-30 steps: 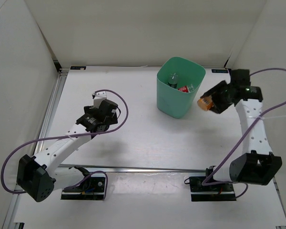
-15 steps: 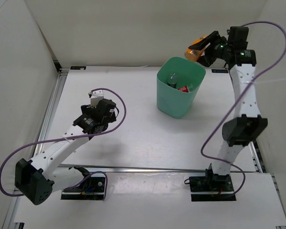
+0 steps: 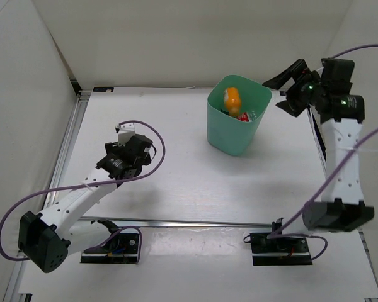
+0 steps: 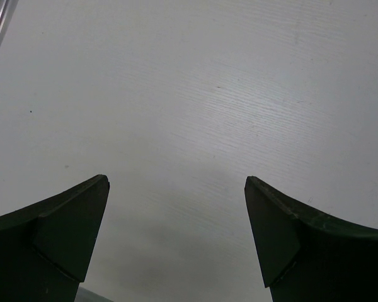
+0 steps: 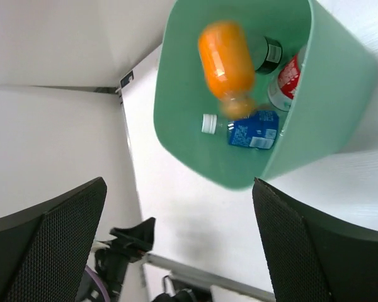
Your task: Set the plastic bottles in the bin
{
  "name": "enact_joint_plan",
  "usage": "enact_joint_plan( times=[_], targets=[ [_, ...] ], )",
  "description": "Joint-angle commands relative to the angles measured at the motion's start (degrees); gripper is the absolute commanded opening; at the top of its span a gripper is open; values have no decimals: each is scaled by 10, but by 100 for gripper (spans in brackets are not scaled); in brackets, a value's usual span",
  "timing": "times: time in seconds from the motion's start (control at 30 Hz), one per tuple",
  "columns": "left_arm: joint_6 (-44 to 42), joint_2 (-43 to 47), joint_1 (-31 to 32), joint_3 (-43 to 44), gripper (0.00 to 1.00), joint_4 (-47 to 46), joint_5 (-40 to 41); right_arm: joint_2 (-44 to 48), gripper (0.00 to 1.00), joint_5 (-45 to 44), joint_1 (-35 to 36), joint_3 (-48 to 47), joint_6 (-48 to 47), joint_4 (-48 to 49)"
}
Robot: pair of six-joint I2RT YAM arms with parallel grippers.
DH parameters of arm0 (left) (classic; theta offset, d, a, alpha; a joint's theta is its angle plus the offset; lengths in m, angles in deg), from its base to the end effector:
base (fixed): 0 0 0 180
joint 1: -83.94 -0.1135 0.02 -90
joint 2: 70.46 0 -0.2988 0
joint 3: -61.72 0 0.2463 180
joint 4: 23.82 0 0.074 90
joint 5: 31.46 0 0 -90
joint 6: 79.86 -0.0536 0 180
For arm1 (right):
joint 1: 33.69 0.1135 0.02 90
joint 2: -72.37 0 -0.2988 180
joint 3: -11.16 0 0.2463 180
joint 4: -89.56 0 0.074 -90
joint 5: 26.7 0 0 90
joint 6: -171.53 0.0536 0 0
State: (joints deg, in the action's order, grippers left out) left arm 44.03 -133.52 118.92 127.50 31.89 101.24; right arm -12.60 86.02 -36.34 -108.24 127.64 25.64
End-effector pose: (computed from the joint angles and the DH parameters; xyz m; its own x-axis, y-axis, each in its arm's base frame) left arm 0.1838 -0.0842 0.3010 -0.5915 -0.0862 -0.8016 -0.2927 0.9494 0.1139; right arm 0.3050 0.0066 0.4896 -0.5522 0.6910 -0.4664 0.1511 0.6332 0.7591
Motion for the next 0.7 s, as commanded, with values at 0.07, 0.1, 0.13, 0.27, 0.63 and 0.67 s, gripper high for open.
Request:
enact_joint_plan(
  times=[0.07,0.1,0.13,0.27,0.63,0.67],
  targets=[
    [7,-33,-2,7,100,1,5,86,100,-76,0,67,-59,-40],
    [7,-40,-2,7,100,1,11,94,100,-87,0,78,-59,-46],
    [7,-53,-2,13,100,1,11,100,100,-95,-5,89,-59,-55],
    [30,-69,-23,18,100,1,11,105,100,-73,-34,126,-59,-105],
    [263,83,-137,-86,100,-5,49,137,100,-40,-58,213,-71,-113],
    [281,99,-137,-97,100,-5,91,137,100,-40,-58,213,-71,-118]
  ],
)
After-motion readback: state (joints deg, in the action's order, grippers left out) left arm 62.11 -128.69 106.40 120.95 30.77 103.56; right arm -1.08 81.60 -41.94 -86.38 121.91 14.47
